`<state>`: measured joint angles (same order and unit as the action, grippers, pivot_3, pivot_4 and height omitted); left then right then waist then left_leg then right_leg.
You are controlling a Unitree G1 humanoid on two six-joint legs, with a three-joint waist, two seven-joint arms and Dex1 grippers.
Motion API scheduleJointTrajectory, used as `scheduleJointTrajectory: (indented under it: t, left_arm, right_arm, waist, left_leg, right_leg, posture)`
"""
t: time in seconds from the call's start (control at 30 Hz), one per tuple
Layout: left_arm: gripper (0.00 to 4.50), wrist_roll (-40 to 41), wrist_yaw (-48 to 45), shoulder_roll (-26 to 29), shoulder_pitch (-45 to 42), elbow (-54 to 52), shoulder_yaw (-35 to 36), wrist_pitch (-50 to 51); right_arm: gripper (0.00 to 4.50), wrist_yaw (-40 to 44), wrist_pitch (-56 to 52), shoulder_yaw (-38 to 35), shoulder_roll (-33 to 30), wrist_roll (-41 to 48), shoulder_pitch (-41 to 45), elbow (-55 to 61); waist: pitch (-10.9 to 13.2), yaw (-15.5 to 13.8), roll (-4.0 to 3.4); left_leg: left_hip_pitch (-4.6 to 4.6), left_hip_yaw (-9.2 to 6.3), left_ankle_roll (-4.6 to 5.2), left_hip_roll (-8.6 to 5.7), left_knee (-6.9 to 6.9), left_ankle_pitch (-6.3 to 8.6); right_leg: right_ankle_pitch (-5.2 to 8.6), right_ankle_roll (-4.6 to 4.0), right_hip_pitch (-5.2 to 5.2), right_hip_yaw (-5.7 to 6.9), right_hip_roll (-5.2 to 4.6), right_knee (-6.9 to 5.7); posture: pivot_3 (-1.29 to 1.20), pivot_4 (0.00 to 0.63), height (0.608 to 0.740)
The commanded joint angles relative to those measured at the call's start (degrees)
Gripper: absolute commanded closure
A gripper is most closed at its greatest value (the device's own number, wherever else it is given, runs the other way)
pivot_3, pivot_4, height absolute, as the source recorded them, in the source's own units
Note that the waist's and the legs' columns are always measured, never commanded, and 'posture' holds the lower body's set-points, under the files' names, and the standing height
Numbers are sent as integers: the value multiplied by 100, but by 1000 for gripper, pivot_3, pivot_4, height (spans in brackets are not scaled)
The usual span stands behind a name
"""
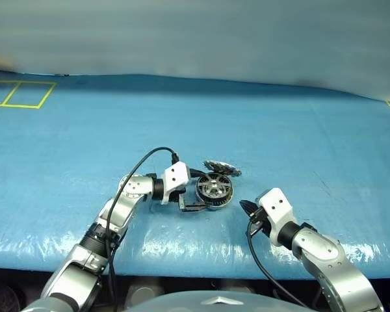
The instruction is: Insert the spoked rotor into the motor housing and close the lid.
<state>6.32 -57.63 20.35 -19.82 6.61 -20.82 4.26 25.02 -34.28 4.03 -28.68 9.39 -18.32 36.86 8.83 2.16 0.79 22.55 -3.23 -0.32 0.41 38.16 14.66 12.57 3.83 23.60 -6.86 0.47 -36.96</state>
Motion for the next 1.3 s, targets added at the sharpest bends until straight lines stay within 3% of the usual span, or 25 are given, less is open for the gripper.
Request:
scheduleJointTrajectory:
  t: [0.03, 0.27, 0.57, 0.93, 1.13, 1.23, 1.3]
  left_arm:
    - [8, 192, 9, -40, -14, -491, 150, -108]
    - [8, 1216, -423, 282, 346, -1606, 434, 665]
    - [8, 1248, -361, 1007, 789, -1948, 680, 910]
    - [8, 1185, 40, 980, 1107, -2062, 781, 960]
    - [8, 1199, 140, 982, 1216, -2116, 794, 1000]
    - [0, 1222, 198, 967, 1236, -2123, 839, 1008]
    - [0, 1150, 257, 958, 1264, -2098, 829, 957]
  right_arm:
    - [4500, -18, 87, -49, 22, 4, 38, 118]
    - [4500, 17, 93, -414, 153, 313, 39, 288]
    - [4500, 287, 47, -916, -220, 586, 139, 559]
    - [4500, 727, -225, 100, -481, 778, 1090, 919]
    - [4500, 1062, -310, 412, -850, 685, 1780, 571]
    - [3867, 1356, -256, 512, -1084, 696, 2097, 505]
    - [3203, 1549, -269, 626, -1248, 652, 2346, 373]
  waist:
    - [0, -2, 0]
    - [0, 12, -2]
    - [1, 5, -2]
    - [1, 8, -2]
    - [3, 8, 0]
    - [3, 6, 0]
    - [3, 5, 0]
  left_leg:
    - [1, 0, 0, 0, 0, 0]
    - [0, 0, 0, 3, -3, 0]
    - [-2, 2, 0, 2, -1, 0]
    - [2, 0, 0, 3, -12, 0]
    - [1, 2, 0, 2, -3, 0]
    - [1, 2, 0, 2, -3, 0]
    - [2, 1, 0, 2, -7, 0]
  right_leg:
    - [0, 0, 0, 0, 0, 0]
    - [1, -2, 2, 0, 0, -2]
    - [3, -4, 0, 0, -3, 0]
    - [4, -7, 8, 2, -1, 1]
    - [4, -6, 5, 1, -3, 1]
    - [4, -6, 5, 2, -3, 2]
    - [4, -6, 6, 3, -2, 3]
  posture:
    - [0, 150, 740]
    - [0, 150, 740]
    - [0, 150, 740]
    - [0, 150, 740]
    - [0, 150, 740]
    - [0, 150, 740]
    - [0, 150, 740]
